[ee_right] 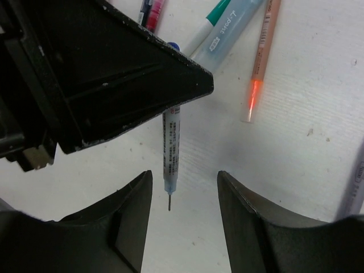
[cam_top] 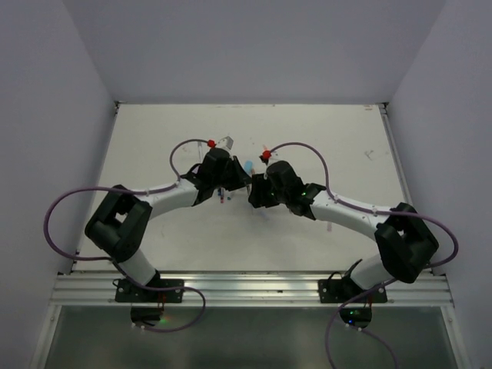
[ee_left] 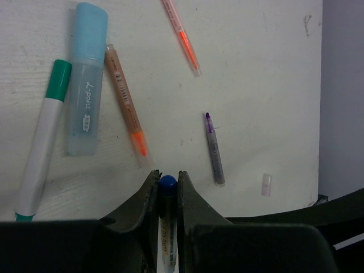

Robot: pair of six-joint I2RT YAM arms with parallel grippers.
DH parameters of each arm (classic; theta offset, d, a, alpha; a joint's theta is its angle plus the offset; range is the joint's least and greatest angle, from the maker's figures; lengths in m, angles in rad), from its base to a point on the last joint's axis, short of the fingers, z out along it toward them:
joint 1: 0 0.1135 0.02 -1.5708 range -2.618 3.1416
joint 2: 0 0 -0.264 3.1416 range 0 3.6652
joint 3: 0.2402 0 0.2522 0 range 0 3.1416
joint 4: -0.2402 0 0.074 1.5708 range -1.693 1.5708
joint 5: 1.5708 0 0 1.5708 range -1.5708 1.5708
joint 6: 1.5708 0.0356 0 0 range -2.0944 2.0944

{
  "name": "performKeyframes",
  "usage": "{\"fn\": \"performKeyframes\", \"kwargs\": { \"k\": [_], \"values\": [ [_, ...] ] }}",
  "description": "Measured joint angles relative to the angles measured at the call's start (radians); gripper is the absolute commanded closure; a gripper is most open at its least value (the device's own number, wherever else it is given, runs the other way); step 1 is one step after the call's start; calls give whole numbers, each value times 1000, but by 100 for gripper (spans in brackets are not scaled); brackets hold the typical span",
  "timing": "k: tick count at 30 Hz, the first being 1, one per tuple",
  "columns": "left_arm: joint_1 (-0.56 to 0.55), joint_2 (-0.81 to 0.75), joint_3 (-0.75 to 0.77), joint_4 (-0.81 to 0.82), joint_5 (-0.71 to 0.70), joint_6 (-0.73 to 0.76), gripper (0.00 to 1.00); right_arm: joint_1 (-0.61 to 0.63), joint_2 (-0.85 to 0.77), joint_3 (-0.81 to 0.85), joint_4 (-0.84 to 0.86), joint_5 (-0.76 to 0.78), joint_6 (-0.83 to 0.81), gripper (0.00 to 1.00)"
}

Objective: Open the pen caps

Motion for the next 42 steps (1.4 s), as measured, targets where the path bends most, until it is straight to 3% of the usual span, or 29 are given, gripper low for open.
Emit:
{"fn": "performKeyframes", "kwargs": {
  "k": [4,8,15,18,21,22,25,31,42],
  "values": [
    [0,-25,-26,29,2,-22,100,0,29,16,16,-6,6,50],
    [-1,-43,-48,61,6,-47,100,0,50,31,40,-23,14,62],
    [-5,-54,-63,90,4,-69,97,0,68,34,56,-36,20,100],
    [-5,-62,-70,89,0,-72,80,0,68,34,53,-44,18,100],
    [-5,-72,-71,86,-6,-71,53,1,63,35,47,-41,10,100],
    [-4,-79,-71,85,-13,-71,38,1,59,35,34,-34,5,100],
    [1,-117,-71,74,-31,-73,16,1,48,35,-17,-3,-17,100],
    [44,-238,-59,-8,-119,-26,0,-4,21,34,-142,80,-75,100],
    [125,-362,104,-277,-267,209,0,-45,51,27,-256,140,-114,93]
  ]
}}
